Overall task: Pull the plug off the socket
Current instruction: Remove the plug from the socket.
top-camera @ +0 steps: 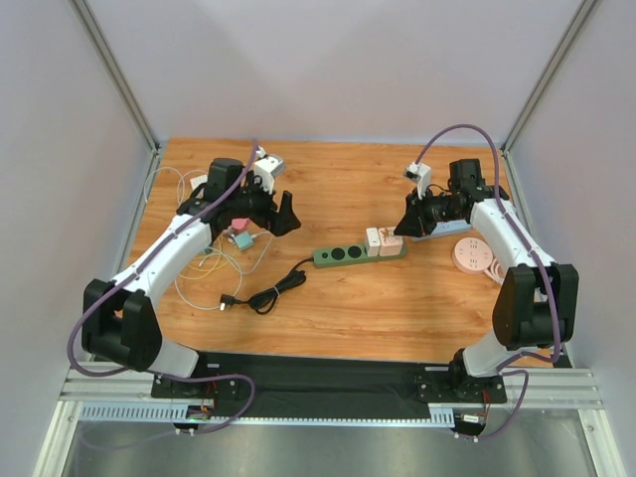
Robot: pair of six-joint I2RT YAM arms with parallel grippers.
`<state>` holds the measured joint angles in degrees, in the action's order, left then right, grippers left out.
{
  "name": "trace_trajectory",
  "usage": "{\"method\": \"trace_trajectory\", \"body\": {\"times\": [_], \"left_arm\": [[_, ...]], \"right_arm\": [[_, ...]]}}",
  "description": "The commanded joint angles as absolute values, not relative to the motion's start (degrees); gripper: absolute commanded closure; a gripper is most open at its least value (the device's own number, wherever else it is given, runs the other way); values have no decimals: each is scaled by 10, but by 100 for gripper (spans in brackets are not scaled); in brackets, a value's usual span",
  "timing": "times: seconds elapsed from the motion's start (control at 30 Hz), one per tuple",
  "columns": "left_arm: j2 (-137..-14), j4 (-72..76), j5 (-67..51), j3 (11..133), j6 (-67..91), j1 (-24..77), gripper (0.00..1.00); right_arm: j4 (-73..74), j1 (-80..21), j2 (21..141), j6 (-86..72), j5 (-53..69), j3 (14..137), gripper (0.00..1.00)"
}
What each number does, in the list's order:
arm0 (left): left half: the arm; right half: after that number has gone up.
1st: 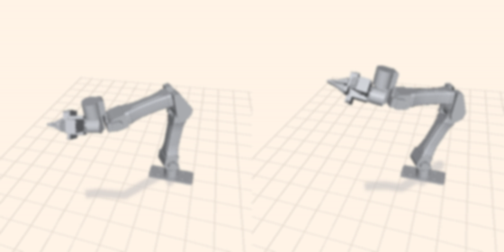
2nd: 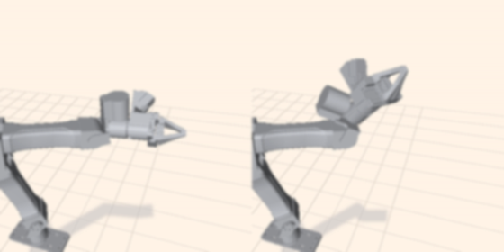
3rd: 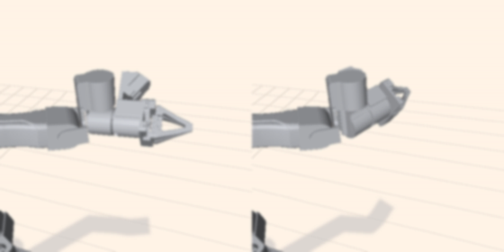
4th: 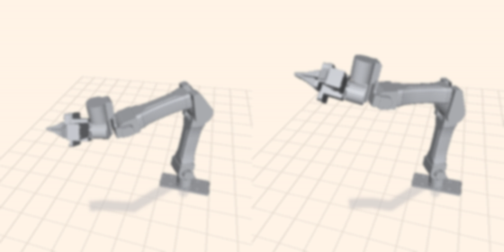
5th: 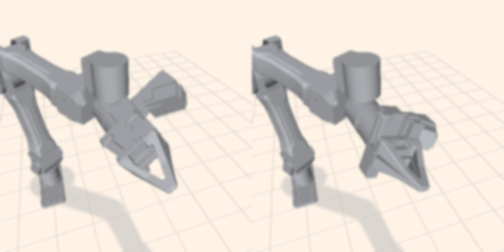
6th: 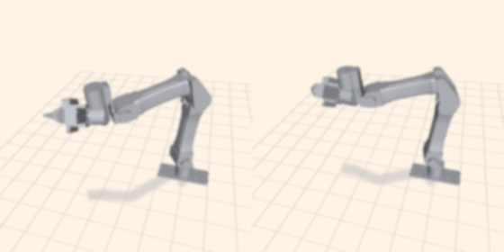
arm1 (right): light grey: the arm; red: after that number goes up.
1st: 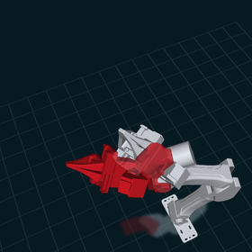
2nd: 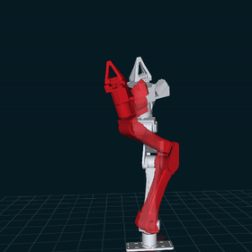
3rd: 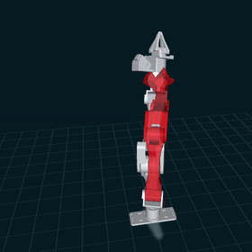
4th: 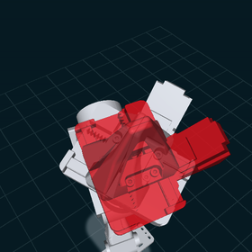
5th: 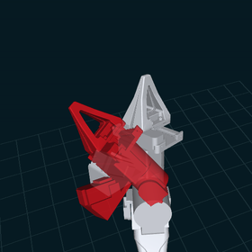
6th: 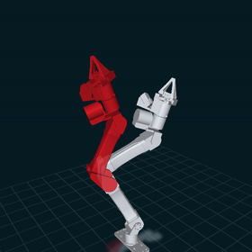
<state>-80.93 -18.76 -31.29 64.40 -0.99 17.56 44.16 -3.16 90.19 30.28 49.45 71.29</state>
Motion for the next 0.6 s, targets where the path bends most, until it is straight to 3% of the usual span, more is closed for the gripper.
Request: {"method": "trace_trajectory", "body": {"times": [0.0, 0.3, 0.57], "left_arm": [[-839, -220, -325, 693, -40, 205, 0], [-915, -265, -309, 773, -83, 304, 0], [-979, -323, -266, 832, -275, 392, 0]], "right_arm": [[446, -27, 883, 319, 490, 717, 82], [448, -20, 884, 316, 482, 721, 82], [451, -18, 880, 320, 475, 723, 82]]}}
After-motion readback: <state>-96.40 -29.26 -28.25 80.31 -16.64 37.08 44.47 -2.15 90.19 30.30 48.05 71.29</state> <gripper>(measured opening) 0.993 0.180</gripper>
